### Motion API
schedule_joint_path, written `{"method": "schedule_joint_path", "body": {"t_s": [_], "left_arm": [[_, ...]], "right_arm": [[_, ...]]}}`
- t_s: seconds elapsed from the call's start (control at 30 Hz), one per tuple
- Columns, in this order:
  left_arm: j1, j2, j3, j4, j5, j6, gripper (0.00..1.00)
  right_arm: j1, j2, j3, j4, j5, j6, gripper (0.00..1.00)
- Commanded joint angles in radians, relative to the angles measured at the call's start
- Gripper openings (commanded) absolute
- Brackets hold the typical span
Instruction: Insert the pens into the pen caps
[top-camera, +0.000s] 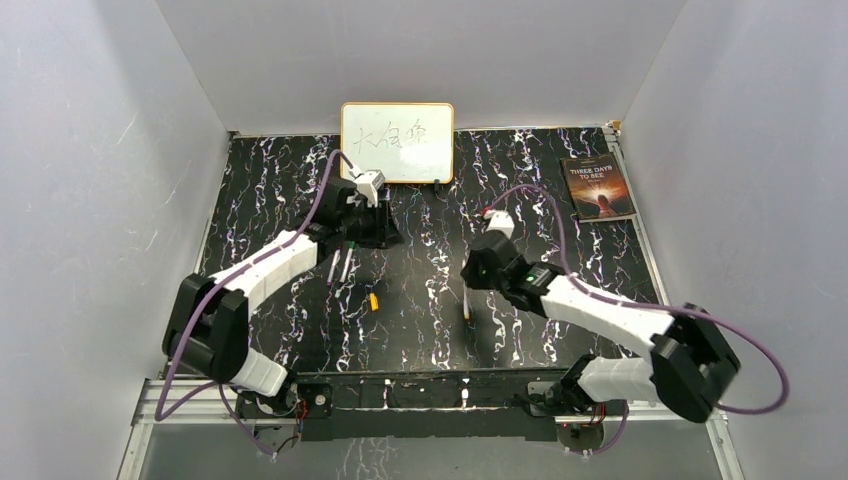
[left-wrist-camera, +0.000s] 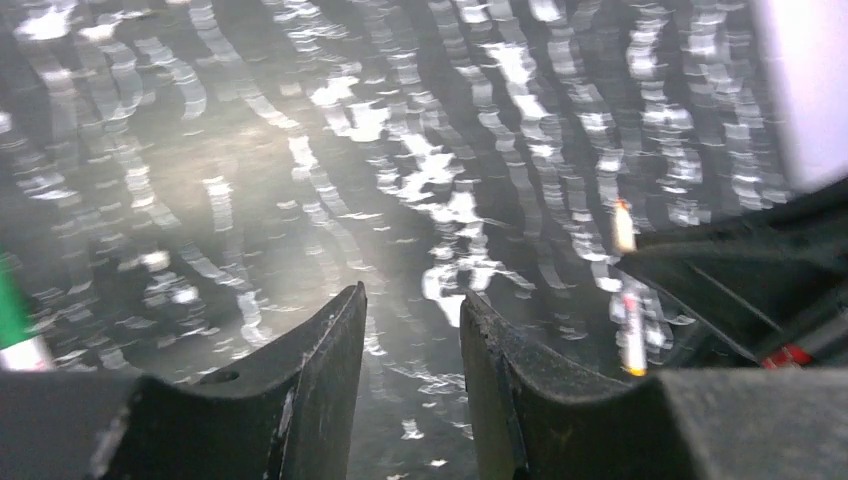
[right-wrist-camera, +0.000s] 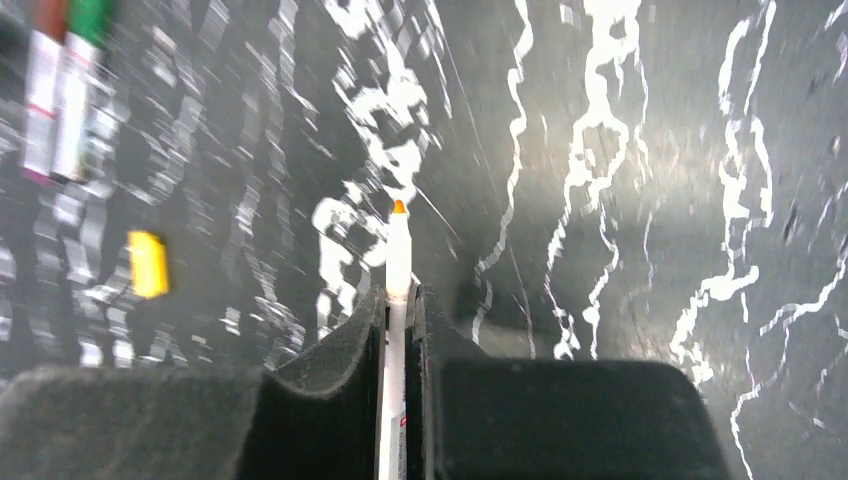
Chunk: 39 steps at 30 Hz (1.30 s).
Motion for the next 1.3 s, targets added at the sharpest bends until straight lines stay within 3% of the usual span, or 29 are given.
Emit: {"method": "schedule_joint_path", "body": {"t_s": [0.0, 0.3, 0.43, 0.67, 0.93, 1.27], "left_arm": [[-0.022, -0.105, -0.130, 0.501, 0.361, -0.259, 0.38], [-0.127, -0.045, -0.288, 1.322, 0.465, -0.629, 0.39], [-0.146, 0.032, -0.286, 1.527, 0.483, -0.758, 0.42], [-0.190, 0.033, -0.270, 1.407, 0.409, -0.663, 0.44], [-0.245, 0.070, -0.193, 1.286, 0.419, -0.596, 0.44], [-0.252, 0.056, -0.188, 1.222, 0.367, -0.542, 0.44]], "right_arm": [[-0.070, -0.149, -0.024, 0.231, -0.050, 0.015, 0.00], [-0.164, -0.331, -0.095, 0.503, -0.136, 0.072, 0.00], [-0.167, -0.371, -0.107, 0.572, -0.138, 0.076, 0.00], [-0.167, -0.396, -0.084, 0.581, -0.172, 0.072, 0.00], [-0.168, -0.396, -0.075, 0.605, -0.193, 0.071, 0.00], [-0.169, -0.449, -0.064, 0.556, -0.162, 0.050, 0.00]]}}
